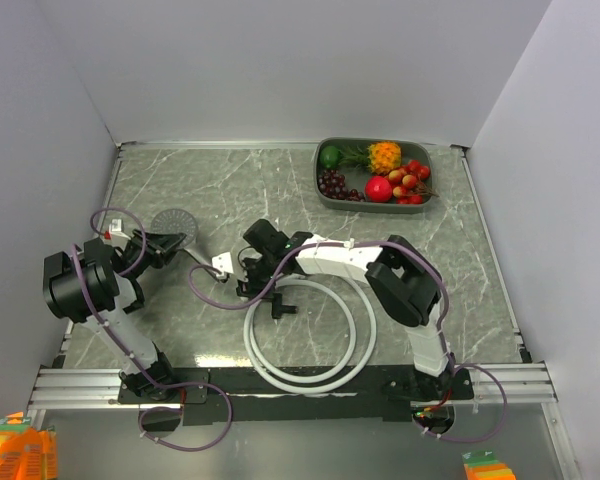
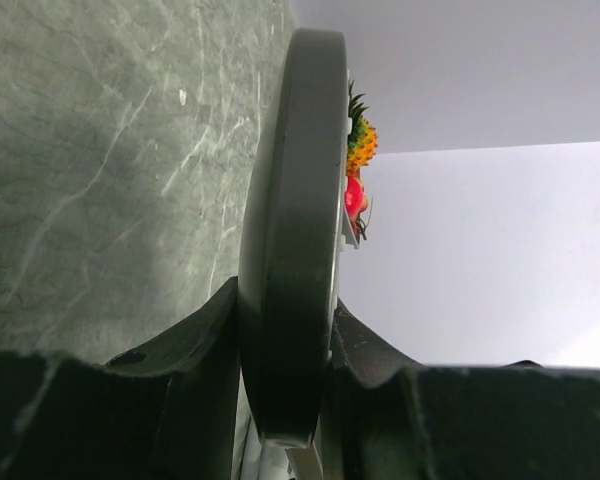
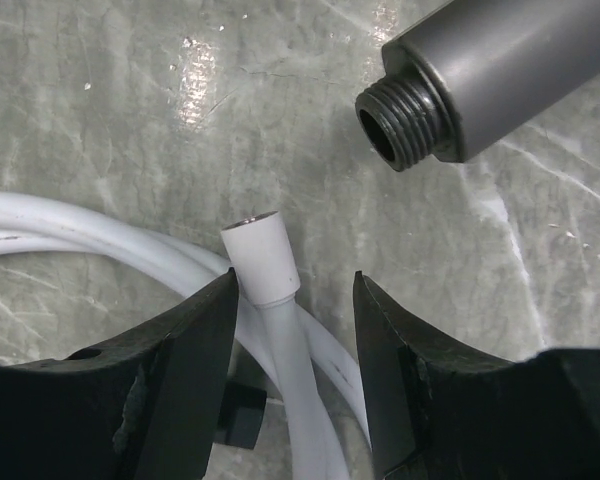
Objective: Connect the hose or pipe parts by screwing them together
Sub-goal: Pick up the pipeline from the center of the board.
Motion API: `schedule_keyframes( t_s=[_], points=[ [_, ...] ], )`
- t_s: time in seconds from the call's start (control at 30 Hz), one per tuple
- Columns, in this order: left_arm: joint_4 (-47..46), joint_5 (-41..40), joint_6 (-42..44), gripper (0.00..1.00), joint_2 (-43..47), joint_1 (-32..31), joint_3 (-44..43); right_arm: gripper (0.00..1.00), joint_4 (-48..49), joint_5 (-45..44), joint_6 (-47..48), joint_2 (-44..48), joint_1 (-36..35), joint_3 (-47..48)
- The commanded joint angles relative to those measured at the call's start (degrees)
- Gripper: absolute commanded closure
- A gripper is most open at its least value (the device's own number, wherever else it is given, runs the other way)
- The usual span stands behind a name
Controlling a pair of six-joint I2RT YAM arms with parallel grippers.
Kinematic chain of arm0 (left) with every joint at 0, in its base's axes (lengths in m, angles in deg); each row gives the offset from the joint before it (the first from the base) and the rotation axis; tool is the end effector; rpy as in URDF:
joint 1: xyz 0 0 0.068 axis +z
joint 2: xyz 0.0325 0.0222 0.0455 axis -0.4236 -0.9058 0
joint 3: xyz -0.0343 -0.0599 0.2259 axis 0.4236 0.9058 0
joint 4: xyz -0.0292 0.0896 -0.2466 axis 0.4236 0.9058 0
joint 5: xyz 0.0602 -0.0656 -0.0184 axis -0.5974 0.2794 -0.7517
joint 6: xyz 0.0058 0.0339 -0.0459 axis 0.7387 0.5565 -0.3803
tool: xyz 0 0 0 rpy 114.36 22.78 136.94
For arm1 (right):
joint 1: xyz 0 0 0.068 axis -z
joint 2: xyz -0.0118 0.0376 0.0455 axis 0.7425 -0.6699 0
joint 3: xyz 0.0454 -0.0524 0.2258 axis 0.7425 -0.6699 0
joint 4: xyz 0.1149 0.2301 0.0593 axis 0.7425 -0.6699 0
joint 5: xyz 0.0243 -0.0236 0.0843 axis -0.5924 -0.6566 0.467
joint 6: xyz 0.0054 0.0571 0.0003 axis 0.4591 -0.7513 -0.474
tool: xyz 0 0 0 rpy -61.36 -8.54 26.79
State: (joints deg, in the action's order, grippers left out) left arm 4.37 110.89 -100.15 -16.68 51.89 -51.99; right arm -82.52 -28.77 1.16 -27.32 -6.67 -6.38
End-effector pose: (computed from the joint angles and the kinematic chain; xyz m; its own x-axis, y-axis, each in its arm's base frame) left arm 0.2512 0.0892 0.0757 -0.5031 -0.8436 -0.1876 0.0081 0.2125 -0.9771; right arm 0.2268 0.3533 0.1411 0.2543 -0.6719 -0.6956 -0.9624 -0.2465 -0.1137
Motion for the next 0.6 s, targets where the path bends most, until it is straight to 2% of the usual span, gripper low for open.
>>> schedule_keyframes(
  t_s=[0.0,0.17,0.23,0.27,0.3,0.33,0.47,0.57],
  points=[
    [-4.2,1.2,0.7,0.99,2.8,0.4,-0.7,0.43,0.6,1.5,-0.8,-1.8,-0.6,1.4],
    [-3.9,1.1,0.9,0.99,3.0,0.4,-0.7,0.47,3.9,0.4,-3.6,-2.3,-0.8,0.5],
    [-3.3,1.0,1.4,0.99,3.3,0.3,-0.7,0.53,4.2,0.5,-4.1,-2.6,-0.9,0.9],
    [-3.4,1.0,1.3,0.99,3.3,0.4,-0.7,0.58,4.2,0.5,-4.7,-2.8,-0.9,1.1],
    [-3.6,1.0,1.1,0.99,3.3,0.4,-0.6,0.74,4.3,0.5,-4.9,-2.8,-0.9,1.3],
    [-3.8,1.1,1.0,0.99,3.2,0.2,-0.6,0.80,4.5,0.0,-5.6,-3.0,-0.9,1.7],
    [-4.7,0.9,0.6,0.99,2.7,0.2,-0.5,0.82,5.3,-0.3,-13.0,-2.7,0.2,3.3],
    [-3.9,0.9,1.0,0.99,3.1,0.2,-0.5,0.83,11.1,-0.5,-19.7,0.8,1.9,-0.4]
  ],
)
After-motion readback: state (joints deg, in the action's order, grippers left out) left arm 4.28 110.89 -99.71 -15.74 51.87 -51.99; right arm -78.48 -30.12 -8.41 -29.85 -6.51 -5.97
